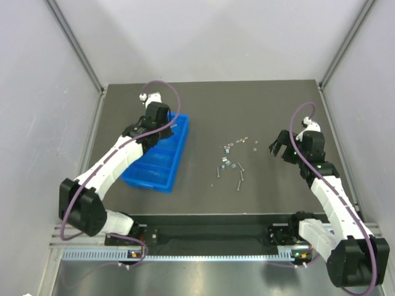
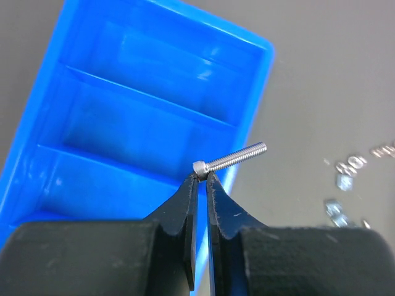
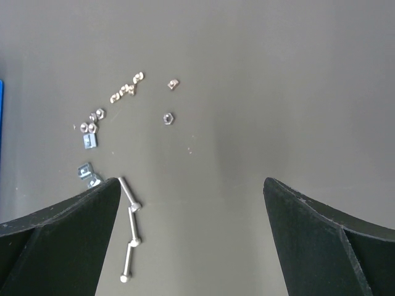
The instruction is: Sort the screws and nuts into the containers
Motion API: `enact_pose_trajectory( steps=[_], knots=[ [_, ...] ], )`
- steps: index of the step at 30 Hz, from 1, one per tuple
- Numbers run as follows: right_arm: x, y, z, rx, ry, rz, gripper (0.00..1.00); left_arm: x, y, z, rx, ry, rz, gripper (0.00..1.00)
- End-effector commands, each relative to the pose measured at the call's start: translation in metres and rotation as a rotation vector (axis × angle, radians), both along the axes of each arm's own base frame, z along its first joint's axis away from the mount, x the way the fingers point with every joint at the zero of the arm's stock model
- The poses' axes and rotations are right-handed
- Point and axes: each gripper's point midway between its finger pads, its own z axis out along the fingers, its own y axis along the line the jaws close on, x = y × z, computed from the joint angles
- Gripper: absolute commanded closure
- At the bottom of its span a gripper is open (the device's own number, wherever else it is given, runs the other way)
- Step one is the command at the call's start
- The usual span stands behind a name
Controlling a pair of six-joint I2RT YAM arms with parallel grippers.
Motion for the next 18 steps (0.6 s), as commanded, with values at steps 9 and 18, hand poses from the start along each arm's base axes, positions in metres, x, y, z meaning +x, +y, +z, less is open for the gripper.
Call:
enact_pose_trajectory(
  steps=[9,18],
  knots=[
    [0.014,0.002,0.022,-0.01,-0.065,0.014,0.0,0.082,0.028,-0.029,0.021,-0.022,0.13,0.94],
    [0.017,0.008,0.015,0.006,-0.038,0.041,0.0,0.104,0.034,-0.04,0.106,0.002,0.127,0.7]
  ],
)
